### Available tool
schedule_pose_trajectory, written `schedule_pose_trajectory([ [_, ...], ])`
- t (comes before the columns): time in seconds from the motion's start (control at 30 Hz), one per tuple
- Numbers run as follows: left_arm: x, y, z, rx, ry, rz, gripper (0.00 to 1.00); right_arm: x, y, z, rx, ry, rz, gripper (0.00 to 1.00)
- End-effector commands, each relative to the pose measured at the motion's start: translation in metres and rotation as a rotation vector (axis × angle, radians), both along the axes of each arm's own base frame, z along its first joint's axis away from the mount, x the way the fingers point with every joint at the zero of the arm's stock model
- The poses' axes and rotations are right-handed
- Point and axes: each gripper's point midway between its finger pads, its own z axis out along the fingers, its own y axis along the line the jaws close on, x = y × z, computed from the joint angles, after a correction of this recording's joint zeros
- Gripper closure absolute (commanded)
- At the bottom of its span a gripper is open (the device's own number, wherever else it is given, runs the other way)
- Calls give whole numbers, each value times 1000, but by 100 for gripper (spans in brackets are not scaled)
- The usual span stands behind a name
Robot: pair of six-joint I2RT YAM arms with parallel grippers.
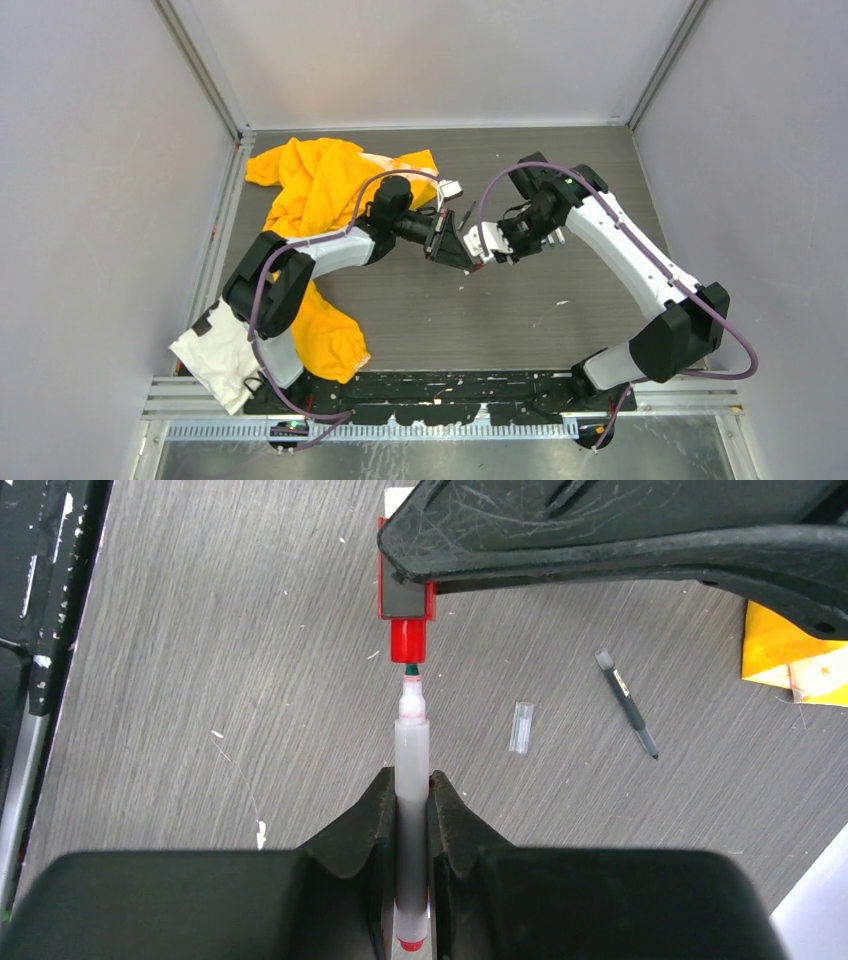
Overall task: Insert the pens into the pen caps
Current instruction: Insert the pen cap onto the pen.
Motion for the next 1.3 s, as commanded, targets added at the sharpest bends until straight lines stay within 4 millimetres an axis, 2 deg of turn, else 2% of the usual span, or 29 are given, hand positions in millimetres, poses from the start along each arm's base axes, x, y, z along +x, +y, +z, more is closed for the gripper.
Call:
schedule_pose_trajectory([
  [0.0,7,-2,10,-28,-41,5,99,0,2,8,9,-29,1,99],
  [0.7,11,-5,12,-52,-28,13,99,-6,10,3,-3,-11,24,99],
  [0.9,18,-4,14,-81,-16,49,99,-7,13,5,15,10,-5,99],
  [1.27,23,-9,5,-48,50,70,99,-7,21,10,31,6,10,99],
])
